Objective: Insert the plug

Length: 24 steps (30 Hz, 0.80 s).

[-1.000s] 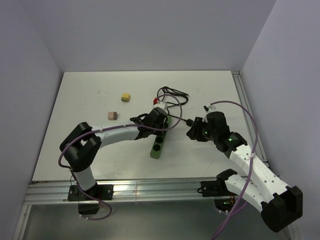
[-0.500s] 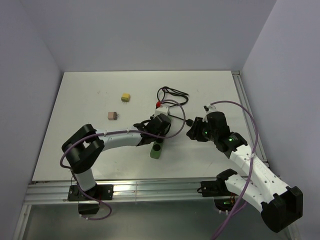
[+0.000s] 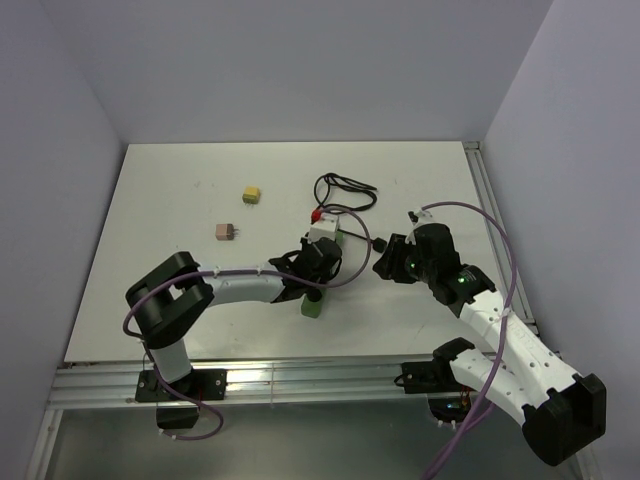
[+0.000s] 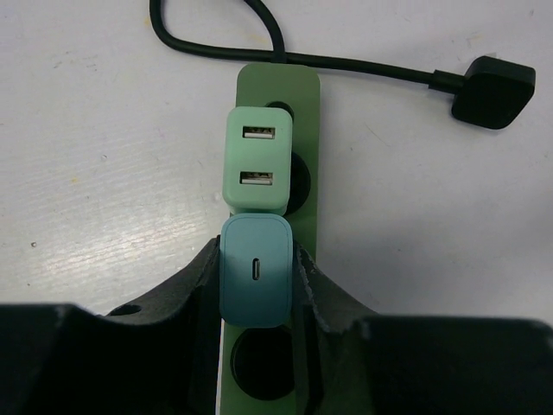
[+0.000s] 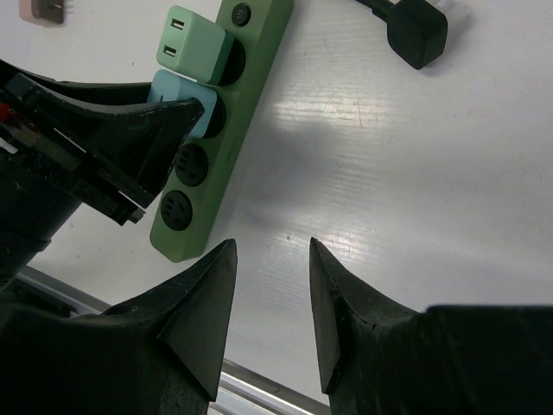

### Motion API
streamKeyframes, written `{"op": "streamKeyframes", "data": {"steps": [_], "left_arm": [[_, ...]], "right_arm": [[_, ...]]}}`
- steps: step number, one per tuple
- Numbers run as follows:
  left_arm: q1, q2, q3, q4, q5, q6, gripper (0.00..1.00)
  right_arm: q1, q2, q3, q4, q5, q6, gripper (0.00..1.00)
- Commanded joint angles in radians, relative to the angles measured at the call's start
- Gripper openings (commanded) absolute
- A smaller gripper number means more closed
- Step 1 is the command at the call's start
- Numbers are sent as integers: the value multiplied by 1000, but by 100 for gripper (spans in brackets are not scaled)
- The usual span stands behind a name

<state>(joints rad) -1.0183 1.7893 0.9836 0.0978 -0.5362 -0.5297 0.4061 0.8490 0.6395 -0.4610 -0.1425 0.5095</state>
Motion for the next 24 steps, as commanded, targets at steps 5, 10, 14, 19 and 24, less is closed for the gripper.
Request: {"op": "streamKeyframes", "data": {"steps": [5,10,14,19,24], "left_arm": [[-48,219,-187,-29,272,-144,0],[-66,232,-212,-9,281,-167,0],[-94,263,-232,20,291,-190,0],[-95,280,-253,57,309,-202,0],[-94,224,-249,-7,236,-227,1]], "right_arm": [[5,-28,9,4,17,4,46],[3,-11,3,22,-2,15,46],[5,-11,3,27,-3,15,47],[5,-16,15,12,1,12,46],[4,-18,22,8,3,11,46]]}}
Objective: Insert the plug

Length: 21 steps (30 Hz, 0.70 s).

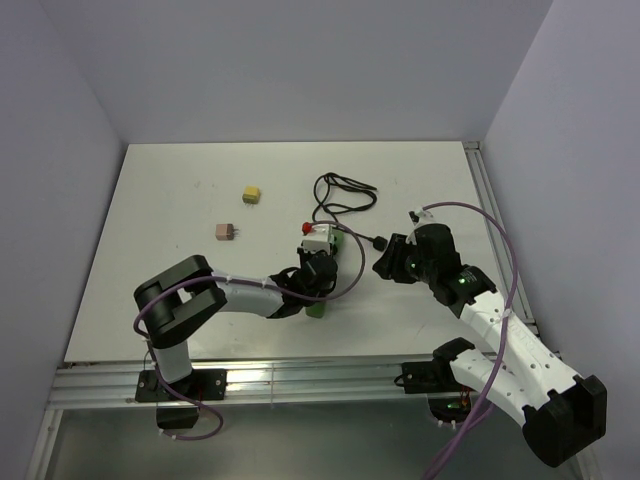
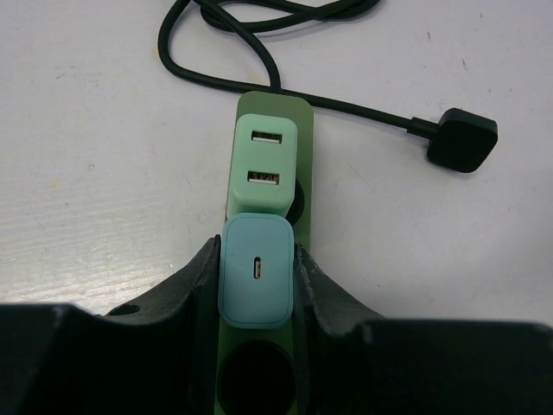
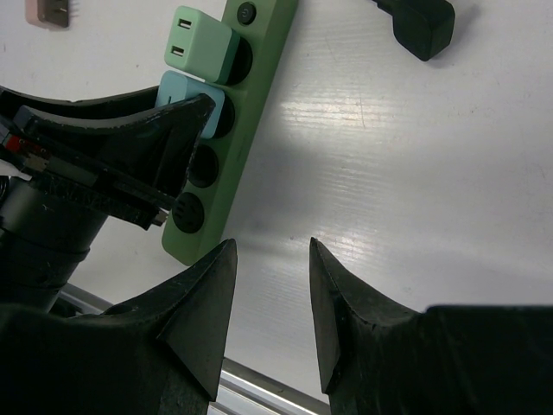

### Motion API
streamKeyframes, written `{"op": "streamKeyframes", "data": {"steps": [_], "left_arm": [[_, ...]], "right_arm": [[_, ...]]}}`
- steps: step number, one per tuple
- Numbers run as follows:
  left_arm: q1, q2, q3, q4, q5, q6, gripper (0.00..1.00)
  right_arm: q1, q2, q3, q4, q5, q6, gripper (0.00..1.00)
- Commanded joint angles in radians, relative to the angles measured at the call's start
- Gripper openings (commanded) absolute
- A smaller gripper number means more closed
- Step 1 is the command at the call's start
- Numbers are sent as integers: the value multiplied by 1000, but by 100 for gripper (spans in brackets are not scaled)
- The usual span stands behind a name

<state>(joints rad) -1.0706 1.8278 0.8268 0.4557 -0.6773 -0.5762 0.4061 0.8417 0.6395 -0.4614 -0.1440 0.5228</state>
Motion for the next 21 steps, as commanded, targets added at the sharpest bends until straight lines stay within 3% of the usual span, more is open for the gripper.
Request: {"op": "streamKeyframes", "data": {"steps": [1,8,12,16,17,21], "left_arm": [[-42,171,-86,-377,365,-175,4],[-14,28,-22,-483,311,-133,34],[4,-10,35,-546,282,-117,69],[9,-100,64,-583,227,-119,95],[8,-149,69,-594,219,-117,99],[8,-298,89,-641,170,-96,99]], "right_arm": [[3,-10,23,9,4,-3,46],[5,-3,34,15,0,2,47],[4,-1,45,4,4,-3,46],[4,-6,46,1,14,-9,46],[5,-4,46,1,15,-9,47],[5,11,49,7,14,-12,46]]}}
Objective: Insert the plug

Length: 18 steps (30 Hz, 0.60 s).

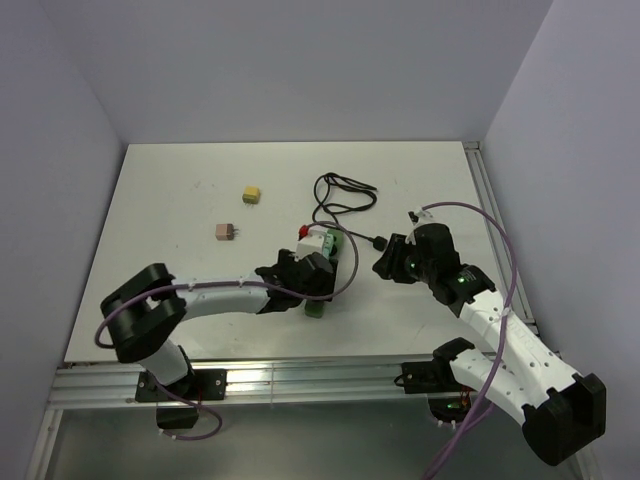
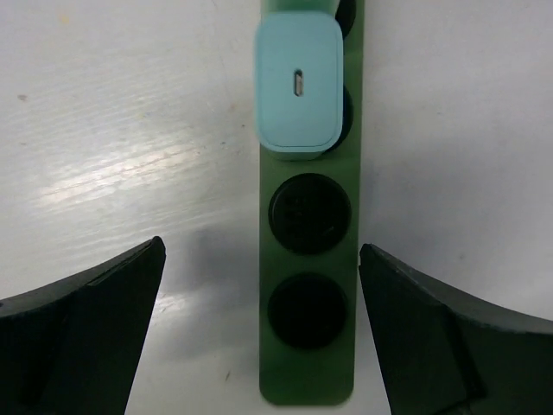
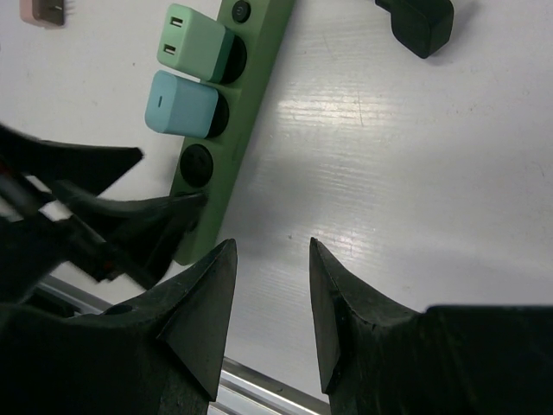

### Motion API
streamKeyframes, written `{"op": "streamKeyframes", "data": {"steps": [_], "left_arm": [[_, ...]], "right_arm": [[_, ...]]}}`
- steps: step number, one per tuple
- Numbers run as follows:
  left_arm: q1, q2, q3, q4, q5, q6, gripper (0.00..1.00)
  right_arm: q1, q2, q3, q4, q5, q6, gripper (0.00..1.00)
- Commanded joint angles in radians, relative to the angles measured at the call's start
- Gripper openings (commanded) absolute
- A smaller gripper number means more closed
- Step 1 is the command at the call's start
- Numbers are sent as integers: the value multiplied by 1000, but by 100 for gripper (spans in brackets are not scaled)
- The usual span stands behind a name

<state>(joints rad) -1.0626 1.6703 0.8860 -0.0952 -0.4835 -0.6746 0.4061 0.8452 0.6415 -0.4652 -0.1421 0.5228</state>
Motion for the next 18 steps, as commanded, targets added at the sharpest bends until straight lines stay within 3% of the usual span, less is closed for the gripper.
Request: {"op": "streamKeyframes", "data": {"steps": [1,5,10,15,18], "left_arm": [[1,-168,51,-107,-35,7,99],[99,-294,113,-222,50,9,99],[361,-305,256,-331,95,44,99],[550,-163,457,-438,141,56,99],[633,-29,602,-456,134,162,99]], "right_arm": [[4,9,47,13,12,-12,46],[3,23,50,23,9,-15,46],[5,40,50,34,-7,-20,46],[3,55,55,37,-14,-24,46],[3,60,55,42,-31,-23,46]]}}
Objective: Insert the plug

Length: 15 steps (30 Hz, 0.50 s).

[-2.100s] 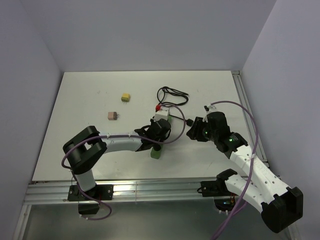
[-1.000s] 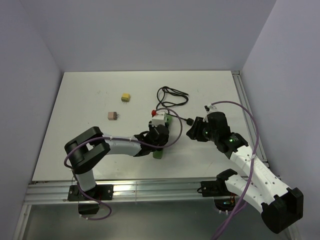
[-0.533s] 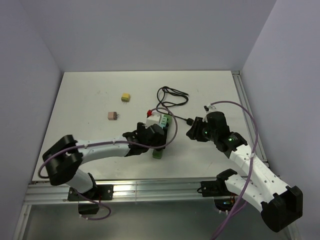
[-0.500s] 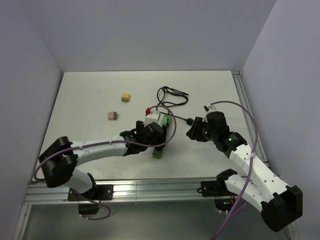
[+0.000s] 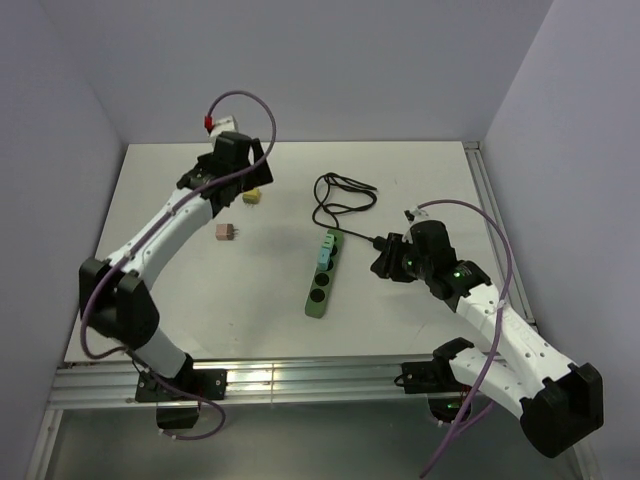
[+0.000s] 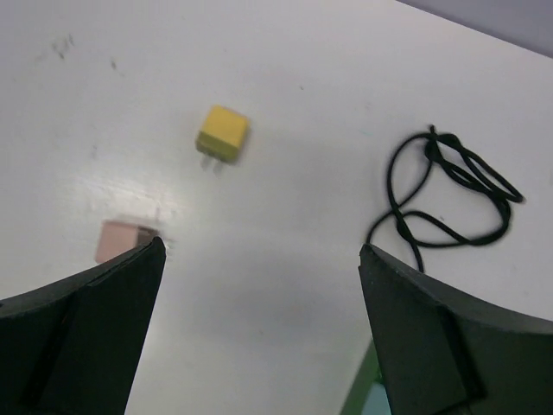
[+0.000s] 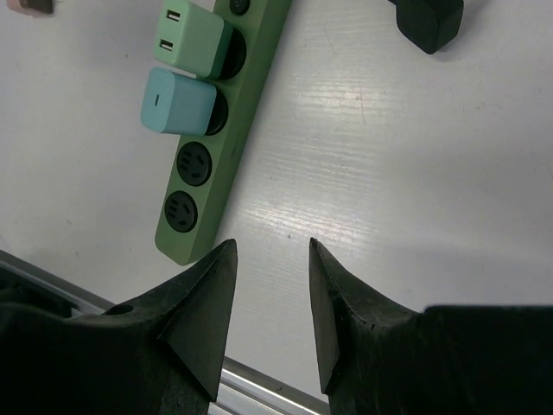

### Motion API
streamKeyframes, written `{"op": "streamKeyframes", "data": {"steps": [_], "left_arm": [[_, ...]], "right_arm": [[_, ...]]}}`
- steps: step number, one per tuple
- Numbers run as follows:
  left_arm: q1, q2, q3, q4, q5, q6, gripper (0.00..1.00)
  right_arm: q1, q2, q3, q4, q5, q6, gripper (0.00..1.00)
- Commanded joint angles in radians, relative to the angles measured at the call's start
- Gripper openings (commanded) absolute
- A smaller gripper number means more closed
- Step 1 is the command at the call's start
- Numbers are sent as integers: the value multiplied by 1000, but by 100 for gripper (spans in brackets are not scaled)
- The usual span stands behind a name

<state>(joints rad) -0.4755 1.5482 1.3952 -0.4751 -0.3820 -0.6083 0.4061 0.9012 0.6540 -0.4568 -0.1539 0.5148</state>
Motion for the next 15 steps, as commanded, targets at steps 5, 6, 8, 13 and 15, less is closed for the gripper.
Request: {"op": "streamKeyframes", "data": {"steps": [5,6,8,13,15], "left_arm": [[139,294,211,-14,164,291,92],[164,318,229,-8,175,301,90],[185,375,238,24,219,332,82],[198,440,193,142,218,373,78],[198,454,176,196,219,384,78]], "right_arm": [[5,2,32,36,-52,-7,46],[4,1,32,37,-56,-6,46],[4,-2,29,33,-58,-7,46],[3,14,32,43,-64,-15,46],[5,31,38,47,-68,-21,46]]}}
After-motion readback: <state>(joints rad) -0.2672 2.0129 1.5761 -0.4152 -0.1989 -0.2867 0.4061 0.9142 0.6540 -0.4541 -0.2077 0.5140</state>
